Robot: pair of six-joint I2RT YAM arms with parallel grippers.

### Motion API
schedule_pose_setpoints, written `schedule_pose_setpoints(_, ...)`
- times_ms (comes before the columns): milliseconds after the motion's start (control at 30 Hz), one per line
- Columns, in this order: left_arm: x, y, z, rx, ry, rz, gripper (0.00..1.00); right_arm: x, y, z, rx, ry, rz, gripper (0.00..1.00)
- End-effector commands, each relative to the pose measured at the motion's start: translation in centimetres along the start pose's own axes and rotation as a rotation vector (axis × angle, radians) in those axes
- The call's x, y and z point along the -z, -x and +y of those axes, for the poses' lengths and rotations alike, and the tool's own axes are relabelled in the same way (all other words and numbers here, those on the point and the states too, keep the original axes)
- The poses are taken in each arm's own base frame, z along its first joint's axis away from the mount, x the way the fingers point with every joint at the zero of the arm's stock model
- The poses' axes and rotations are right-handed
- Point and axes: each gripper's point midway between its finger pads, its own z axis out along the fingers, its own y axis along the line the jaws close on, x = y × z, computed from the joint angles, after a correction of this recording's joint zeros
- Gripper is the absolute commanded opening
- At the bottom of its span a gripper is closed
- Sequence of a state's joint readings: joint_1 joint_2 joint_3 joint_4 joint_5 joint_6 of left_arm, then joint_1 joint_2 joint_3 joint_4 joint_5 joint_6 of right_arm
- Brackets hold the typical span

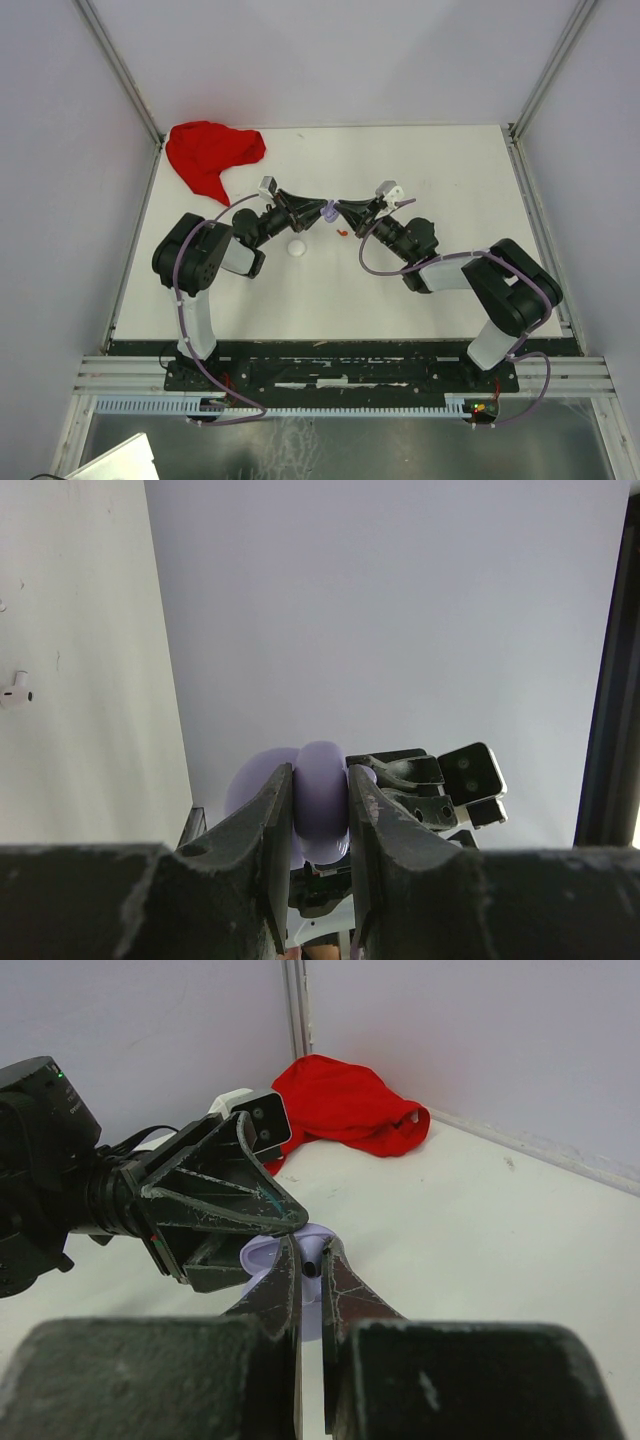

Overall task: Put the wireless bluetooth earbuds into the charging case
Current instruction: Place the earbud in the charging case.

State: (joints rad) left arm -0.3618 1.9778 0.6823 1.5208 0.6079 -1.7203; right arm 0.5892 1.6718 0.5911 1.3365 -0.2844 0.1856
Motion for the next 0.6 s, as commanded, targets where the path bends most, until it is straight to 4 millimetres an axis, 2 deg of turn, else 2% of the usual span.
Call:
schedule_pose_setpoints(0,-0.48,-0.67,-3.37,-0.04,-0.099,0.039,0.03,-0.17,0.88,0.82,0.007,0.038,-0.049,0.02)
schedule_pose_setpoints(567,-0.51,-0.64,-3.87,-0.043,-0.109,0.038,0.03,-0.08,0.4,0.82,0.0,0.038,-0.043,0.01)
